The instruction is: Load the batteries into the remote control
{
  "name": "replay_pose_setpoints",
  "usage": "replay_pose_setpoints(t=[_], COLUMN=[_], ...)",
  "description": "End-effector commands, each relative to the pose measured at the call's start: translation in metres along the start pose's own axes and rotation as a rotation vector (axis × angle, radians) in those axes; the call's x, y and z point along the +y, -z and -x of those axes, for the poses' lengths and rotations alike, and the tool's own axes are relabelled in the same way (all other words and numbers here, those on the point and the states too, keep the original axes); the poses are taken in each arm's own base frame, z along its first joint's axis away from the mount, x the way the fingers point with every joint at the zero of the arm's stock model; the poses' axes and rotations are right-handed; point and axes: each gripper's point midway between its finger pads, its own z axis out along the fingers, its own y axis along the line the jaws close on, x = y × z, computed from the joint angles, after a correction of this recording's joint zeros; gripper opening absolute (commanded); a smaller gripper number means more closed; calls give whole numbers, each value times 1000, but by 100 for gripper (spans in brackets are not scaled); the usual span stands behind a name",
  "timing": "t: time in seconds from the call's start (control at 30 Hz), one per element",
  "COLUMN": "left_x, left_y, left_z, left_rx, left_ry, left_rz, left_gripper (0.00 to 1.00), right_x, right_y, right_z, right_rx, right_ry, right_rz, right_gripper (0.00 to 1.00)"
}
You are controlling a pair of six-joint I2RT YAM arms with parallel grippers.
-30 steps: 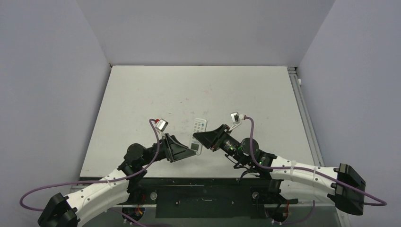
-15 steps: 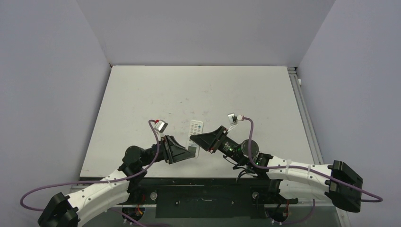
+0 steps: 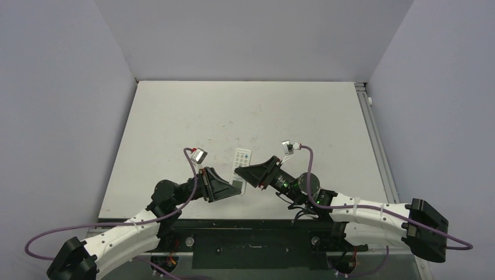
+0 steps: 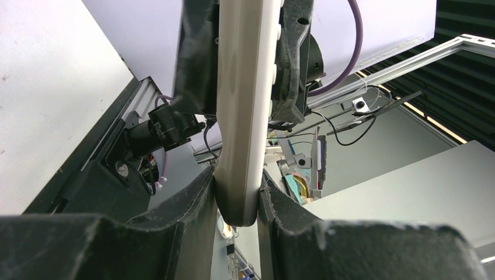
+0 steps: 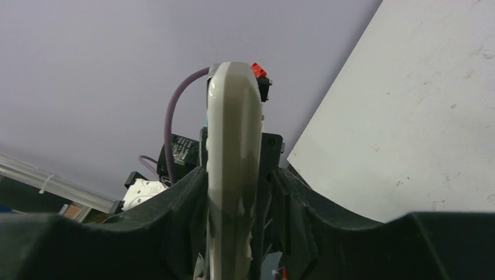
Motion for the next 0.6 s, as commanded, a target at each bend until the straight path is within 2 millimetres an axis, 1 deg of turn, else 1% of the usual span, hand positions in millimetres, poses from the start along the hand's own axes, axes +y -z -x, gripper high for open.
replay_pose_setpoints(t=[0.0,0.1,0.23,0.37,0.43,0.57], left_x=[-24,-20,-15,-2,12,31], left_y=[-2,-3,-5,-5,-3,2], left_z=[6,8,10,13,15,21], left_rx=[-26,-27,-19,-15,-4,18], left_ry=[-72,-92,-131,-184,-216,-275], left_rz=[-71,-38,23,123,209,368], left_gripper=[0,0,0,0,0,0], right_x=[1,-4,-15,-21,-24,-34], right_y=[6,10,17,26,31,41], right_z=[6,10,15,23,26,32], right_rx=[-20,-28,-34,-36,-30,-16], right_ry=[37,62,102,151,179,225], right_rz=[-10,-53,-132,-197,-234,-332], right_gripper=[49,60,68,73,74,77])
